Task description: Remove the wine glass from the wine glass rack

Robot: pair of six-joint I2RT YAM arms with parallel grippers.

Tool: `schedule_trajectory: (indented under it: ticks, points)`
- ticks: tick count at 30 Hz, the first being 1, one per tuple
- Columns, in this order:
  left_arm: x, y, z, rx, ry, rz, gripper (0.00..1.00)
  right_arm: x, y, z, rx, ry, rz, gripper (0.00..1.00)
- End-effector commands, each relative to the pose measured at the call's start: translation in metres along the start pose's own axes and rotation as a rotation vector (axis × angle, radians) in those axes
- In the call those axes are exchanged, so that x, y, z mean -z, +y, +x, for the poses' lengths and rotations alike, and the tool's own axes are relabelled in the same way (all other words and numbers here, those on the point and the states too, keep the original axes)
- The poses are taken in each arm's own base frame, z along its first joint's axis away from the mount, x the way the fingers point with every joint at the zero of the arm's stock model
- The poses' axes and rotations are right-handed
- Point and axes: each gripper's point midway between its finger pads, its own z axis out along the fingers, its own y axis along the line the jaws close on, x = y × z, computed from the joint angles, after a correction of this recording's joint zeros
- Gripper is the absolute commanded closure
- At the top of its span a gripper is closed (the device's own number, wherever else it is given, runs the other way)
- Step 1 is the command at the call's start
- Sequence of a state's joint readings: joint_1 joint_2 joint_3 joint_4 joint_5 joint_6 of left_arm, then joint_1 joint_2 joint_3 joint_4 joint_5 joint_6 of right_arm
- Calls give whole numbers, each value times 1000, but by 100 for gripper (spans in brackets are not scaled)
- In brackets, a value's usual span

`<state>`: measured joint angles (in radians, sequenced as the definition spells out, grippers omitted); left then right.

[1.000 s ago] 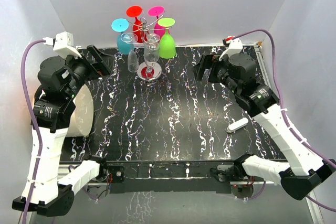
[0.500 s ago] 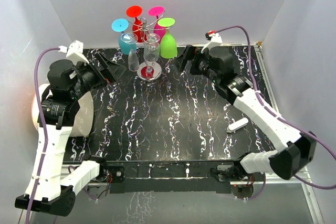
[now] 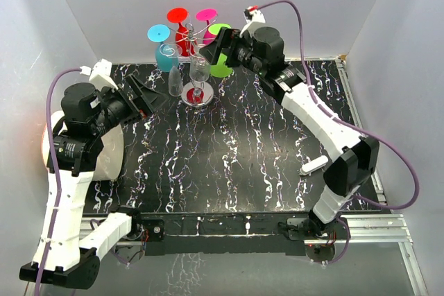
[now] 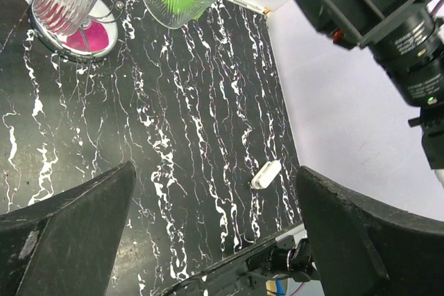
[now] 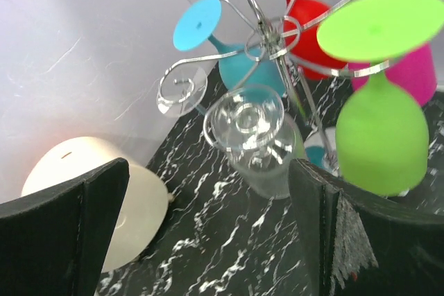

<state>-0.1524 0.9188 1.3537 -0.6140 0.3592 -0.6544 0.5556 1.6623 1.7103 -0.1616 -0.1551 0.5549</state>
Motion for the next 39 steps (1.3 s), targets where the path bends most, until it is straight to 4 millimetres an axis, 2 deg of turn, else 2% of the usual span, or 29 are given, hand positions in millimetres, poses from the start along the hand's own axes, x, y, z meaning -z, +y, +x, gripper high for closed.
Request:
schedule_trajectory:
  ticks: [1,7,14,22,33,39]
  points:
    - [12,-11,0,-21,7,35,1,-7,11,-29,201,-35,-20,2]
    - [9,-7,6,-8,18,34,1,-27,-1,-34,329,-47,22,2]
    - [18,-3,10,-1,3,16,1,-46,-3,-26,400,-21,40,2]
    - [20,-7,6,-7,-3,24,1,-57,-8,-19,418,-24,83,2]
    - [25,-7,7,-3,-10,14,1,-65,-3,-19,439,-43,98,11]
    - [26,-6,7,-1,-15,11,1,-68,-8,-18,426,-46,125,16]
